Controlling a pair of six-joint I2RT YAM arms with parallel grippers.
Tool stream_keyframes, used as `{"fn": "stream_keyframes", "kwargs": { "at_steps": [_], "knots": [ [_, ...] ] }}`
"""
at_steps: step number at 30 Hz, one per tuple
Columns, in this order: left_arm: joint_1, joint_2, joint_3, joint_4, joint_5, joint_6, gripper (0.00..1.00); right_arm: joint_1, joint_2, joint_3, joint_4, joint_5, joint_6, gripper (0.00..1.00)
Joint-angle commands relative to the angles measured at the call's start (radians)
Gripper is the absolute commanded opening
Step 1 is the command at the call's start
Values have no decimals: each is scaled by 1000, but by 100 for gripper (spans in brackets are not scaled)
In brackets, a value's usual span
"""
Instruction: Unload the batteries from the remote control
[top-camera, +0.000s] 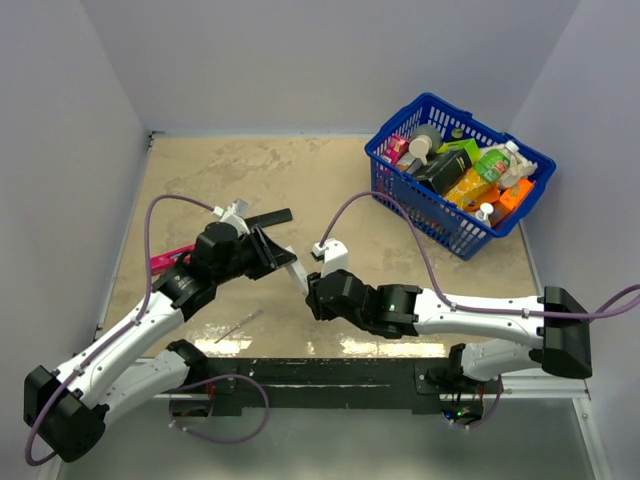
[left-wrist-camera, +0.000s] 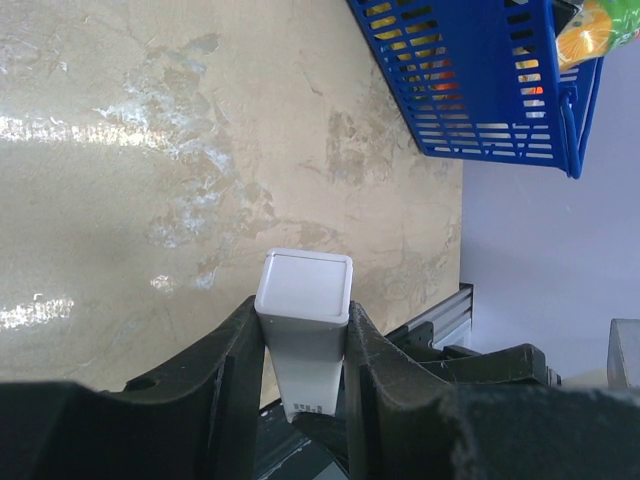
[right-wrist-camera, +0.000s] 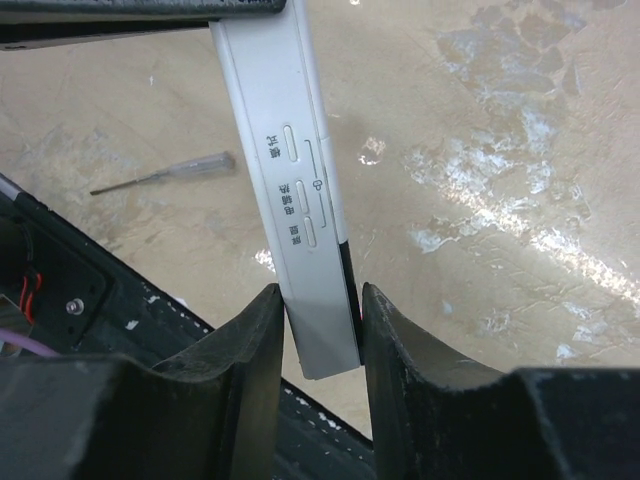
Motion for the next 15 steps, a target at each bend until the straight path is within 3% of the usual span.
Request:
{"fn": "stream_keyframes", "kwargs": {
  "at_steps": [1,15],
  "knots": [
    [-7,-13,-11,42,93,-64,0,-10,22,45,117,137,-28,24],
    [-7,-55,-64,53,150,-116,0,-10,82,115,129,256,-56,33]
  ]
}}
